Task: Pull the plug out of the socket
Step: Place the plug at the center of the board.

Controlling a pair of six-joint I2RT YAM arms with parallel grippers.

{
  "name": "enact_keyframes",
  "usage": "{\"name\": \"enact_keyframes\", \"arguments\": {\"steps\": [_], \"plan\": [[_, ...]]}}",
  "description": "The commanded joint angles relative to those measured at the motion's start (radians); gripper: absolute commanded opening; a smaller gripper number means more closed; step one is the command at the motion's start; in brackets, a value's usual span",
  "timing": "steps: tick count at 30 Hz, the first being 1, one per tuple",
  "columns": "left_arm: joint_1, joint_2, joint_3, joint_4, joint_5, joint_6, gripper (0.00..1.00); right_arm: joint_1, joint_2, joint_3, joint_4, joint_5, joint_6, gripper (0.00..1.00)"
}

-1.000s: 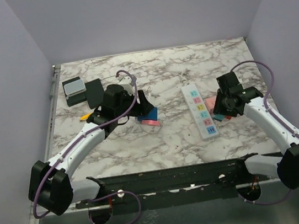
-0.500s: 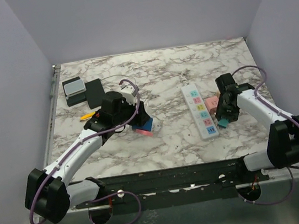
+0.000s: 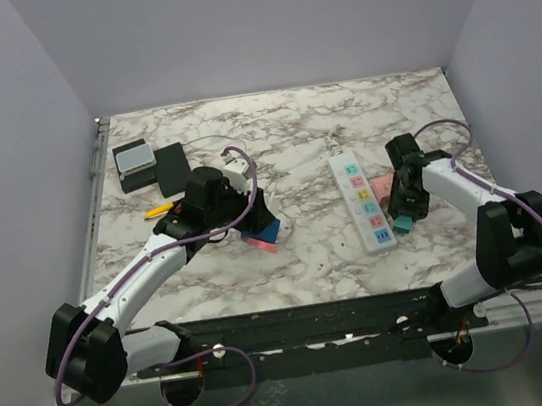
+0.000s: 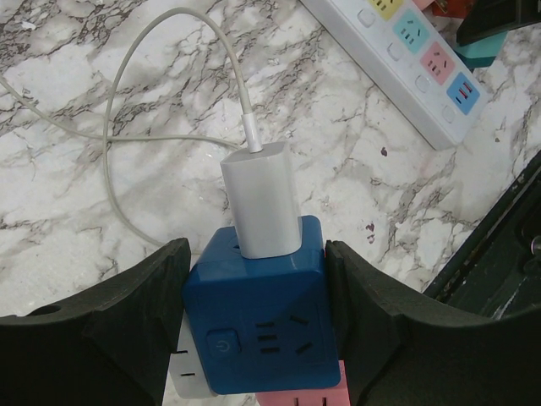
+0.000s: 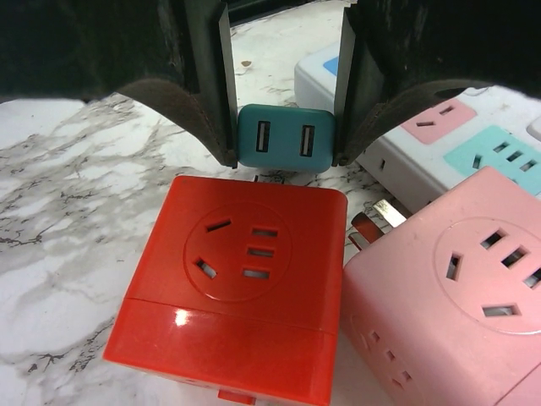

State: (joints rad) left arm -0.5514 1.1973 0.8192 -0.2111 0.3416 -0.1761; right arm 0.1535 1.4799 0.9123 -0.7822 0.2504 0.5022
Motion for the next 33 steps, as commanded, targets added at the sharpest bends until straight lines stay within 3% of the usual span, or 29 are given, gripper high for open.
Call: {"name": "enact_keyframes", "arguments": {"steps": [1,10,23,27,33], "plan": [[0.001,0.011,0.004,0.056,0.06,0.01,0.0,-0.003,0.006,-0.011,0.028,0.033,-0.022,0.43],[0.001,0.031,0.002,0.057,0.069,0.015,0.0,-0.003,-0.035,-0.005,0.042,0.031,-0.042,0.64],[-0.009,0.024,-0.004,0.067,0.139,0.05,0.0,-0.004,-0.207,0.044,0.006,-0.077,-0.085,0.63],[-0.038,0.005,-0.011,0.082,0.206,0.072,0.0,-0.004,-0.33,0.046,0.057,-0.258,-0.149,0.65],[-0.075,-0.053,-0.044,0.178,0.3,0.058,0.0,-0.004,-0.495,-0.036,0.298,-0.784,-0.173,0.71]]}}
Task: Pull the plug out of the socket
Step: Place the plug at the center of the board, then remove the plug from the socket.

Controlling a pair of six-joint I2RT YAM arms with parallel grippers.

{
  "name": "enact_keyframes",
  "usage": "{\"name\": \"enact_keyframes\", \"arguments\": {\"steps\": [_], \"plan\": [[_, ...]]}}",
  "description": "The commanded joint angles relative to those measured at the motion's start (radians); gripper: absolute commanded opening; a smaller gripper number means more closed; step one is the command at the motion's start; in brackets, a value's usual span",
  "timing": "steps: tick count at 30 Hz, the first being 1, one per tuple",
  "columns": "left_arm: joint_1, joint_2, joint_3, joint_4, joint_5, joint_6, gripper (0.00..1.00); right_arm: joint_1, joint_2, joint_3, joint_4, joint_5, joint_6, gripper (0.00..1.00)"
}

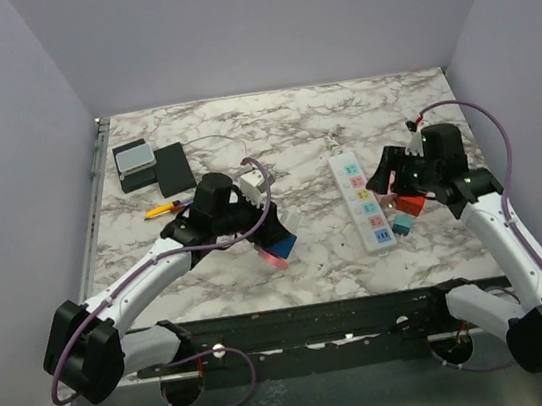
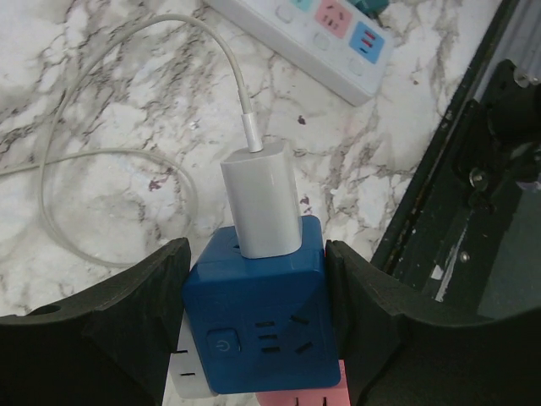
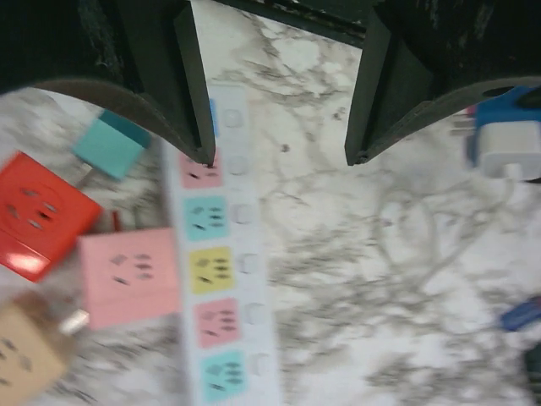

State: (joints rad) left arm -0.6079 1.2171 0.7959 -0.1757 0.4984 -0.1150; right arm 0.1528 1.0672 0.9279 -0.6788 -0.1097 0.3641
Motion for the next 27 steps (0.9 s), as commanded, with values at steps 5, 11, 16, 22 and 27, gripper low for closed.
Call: {"name": "enact_keyframes", "arguments": {"steps": [5,11,16,22,27], "plan": [[-0.019,-0.088,-0.019,0.3,0.266,-0.12,0.0,-0.001,-0.132,-0.133,0.471,-0.827,0.11,0.74],[-0.018,-0.083,0.038,0.416,0.307,-0.18,0.0,0.001,-0.154,-0.137,0.589,-0.975,0.189,0.76],[-0.018,-0.061,0.043,0.446,0.322,-0.195,0.0,0.034,-0.142,-0.18,0.707,-0.98,0.25,0.75],[-0.018,-0.083,-0.005,0.538,0.316,-0.256,0.0,0.117,-0.097,-0.226,0.842,-0.956,0.305,0.72],[-0.016,-0.081,-0.009,0.548,0.32,-0.264,0.0,0.212,-0.037,-0.217,0.908,-0.912,0.324,0.64]]}}
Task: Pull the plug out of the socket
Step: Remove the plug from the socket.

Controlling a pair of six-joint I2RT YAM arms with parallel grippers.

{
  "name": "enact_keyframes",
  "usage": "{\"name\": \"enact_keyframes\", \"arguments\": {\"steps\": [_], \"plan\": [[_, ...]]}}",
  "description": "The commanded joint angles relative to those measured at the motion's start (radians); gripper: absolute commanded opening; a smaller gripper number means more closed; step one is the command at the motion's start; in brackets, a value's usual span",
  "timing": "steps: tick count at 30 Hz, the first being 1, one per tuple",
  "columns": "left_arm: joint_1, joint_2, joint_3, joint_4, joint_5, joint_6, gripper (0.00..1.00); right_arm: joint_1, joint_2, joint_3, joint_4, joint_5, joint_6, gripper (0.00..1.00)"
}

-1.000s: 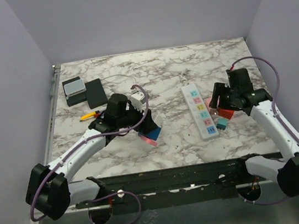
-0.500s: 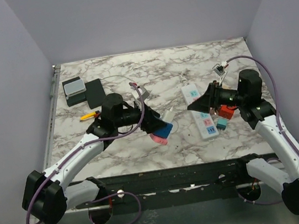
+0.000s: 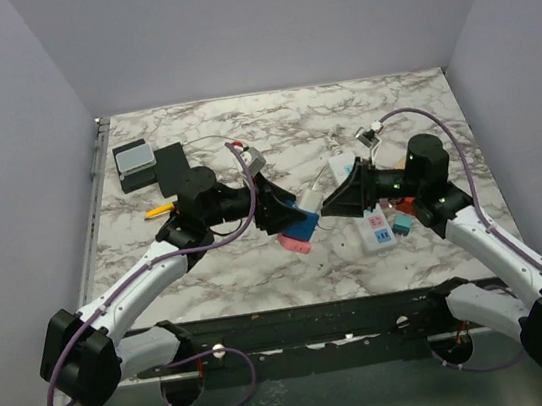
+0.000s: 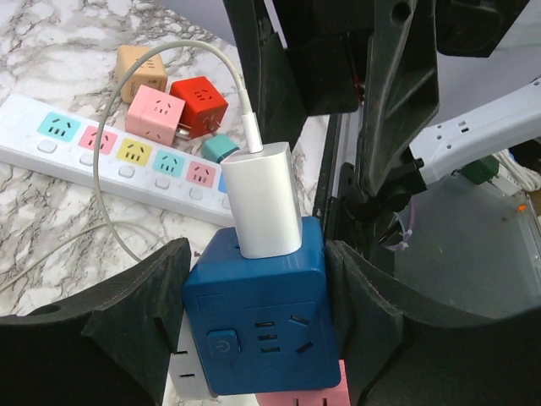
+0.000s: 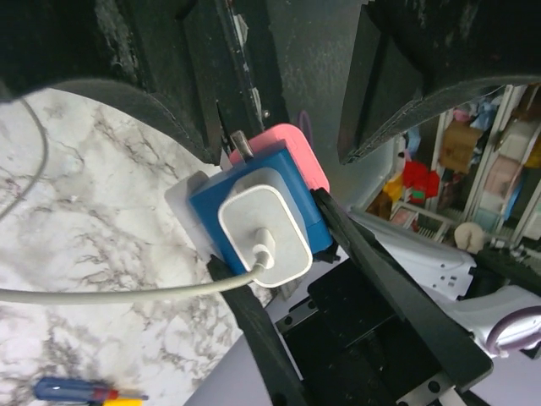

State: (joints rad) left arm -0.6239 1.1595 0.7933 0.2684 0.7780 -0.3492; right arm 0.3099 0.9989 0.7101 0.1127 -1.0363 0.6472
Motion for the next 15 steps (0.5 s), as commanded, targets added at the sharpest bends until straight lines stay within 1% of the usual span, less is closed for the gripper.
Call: {"name": "enact_keyframes", "arguments": {"steps": [1,3,5,13,15], "plan": [[0.0,-0.023,-0.007,0.104,0.043,-0.03,0.0,0.062,0.042,-0.007,0.155,0.015,0.063,0.64],[0.0,-0.025,-0.01,0.104,0.046,-0.031,0.0,0.066,0.056,-0.03,0.248,0.014,0.117,0.62],[-0.001,-0.03,-0.014,0.107,0.047,-0.035,0.0,0.071,0.066,-0.04,0.304,0.017,0.143,0.61],[0.001,-0.039,-0.023,0.127,0.052,-0.053,0.0,0.091,0.097,-0.02,0.312,0.027,0.127,0.58],[0.001,-0.035,-0.023,0.131,0.055,-0.058,0.0,0.099,0.105,-0.014,0.32,0.023,0.125,0.55]]}}
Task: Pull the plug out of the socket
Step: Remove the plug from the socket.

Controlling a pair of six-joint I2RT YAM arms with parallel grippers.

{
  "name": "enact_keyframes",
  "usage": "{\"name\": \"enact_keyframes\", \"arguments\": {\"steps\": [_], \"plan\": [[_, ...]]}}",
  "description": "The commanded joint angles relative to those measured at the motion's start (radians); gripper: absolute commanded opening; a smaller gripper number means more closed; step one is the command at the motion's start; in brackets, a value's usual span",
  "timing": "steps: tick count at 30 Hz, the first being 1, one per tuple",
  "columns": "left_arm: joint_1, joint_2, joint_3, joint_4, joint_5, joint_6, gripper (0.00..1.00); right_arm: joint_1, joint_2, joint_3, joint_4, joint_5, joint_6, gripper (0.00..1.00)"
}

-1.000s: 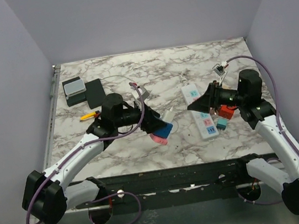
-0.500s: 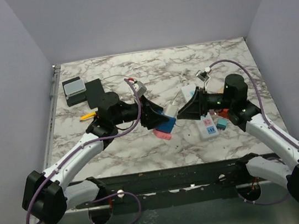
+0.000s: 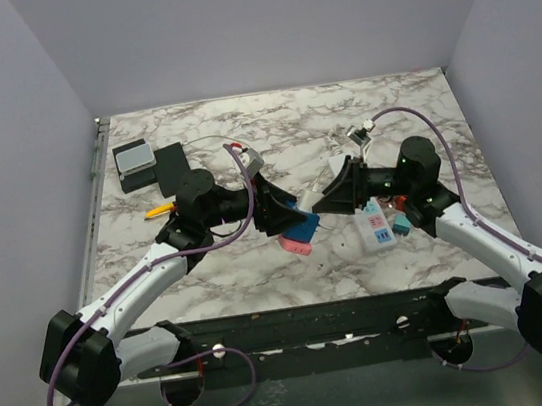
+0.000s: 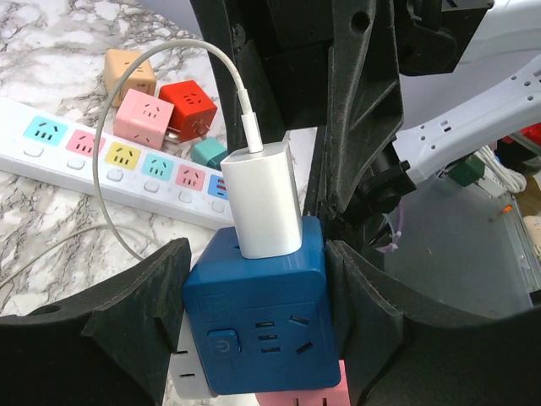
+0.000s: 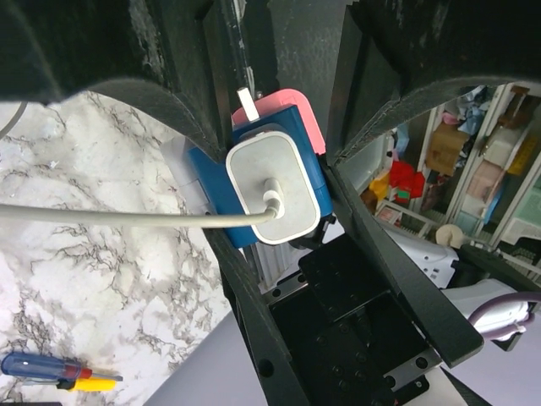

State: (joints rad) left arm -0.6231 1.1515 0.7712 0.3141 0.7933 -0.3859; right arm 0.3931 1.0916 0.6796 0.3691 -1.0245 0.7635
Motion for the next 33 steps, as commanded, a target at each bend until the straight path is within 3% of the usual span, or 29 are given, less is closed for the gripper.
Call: {"name": "enact_keyframes", "arguments": {"steps": [1,15,18,22,23,30,33], "plan": [[0.0,-0.025,-0.002,0.087,0.04,-0.023,0.0,0.02,0.017,0.021,0.068,0.009,0.008,0.53],[0.001,-0.02,-0.006,0.106,0.053,-0.039,0.0,0.041,0.05,0.003,0.2,-0.006,0.091,0.33],[0.002,-0.019,-0.007,0.11,0.054,-0.043,0.0,0.042,0.052,-0.002,0.223,-0.009,0.104,0.23],[0.006,-0.016,-0.007,0.112,0.046,-0.055,0.0,0.042,0.045,-0.003,0.246,-0.005,0.114,0.01],[0.009,-0.013,-0.006,0.112,0.045,-0.06,0.01,0.043,0.041,-0.004,0.247,0.0,0.111,0.0],[0.026,0.001,-0.004,0.112,0.049,-0.083,0.52,0.042,0.025,-0.003,0.253,0.006,0.105,0.0],[0.027,0.004,-0.006,0.112,0.055,-0.085,0.61,0.042,0.024,-0.003,0.253,0.001,0.105,0.0]]}}
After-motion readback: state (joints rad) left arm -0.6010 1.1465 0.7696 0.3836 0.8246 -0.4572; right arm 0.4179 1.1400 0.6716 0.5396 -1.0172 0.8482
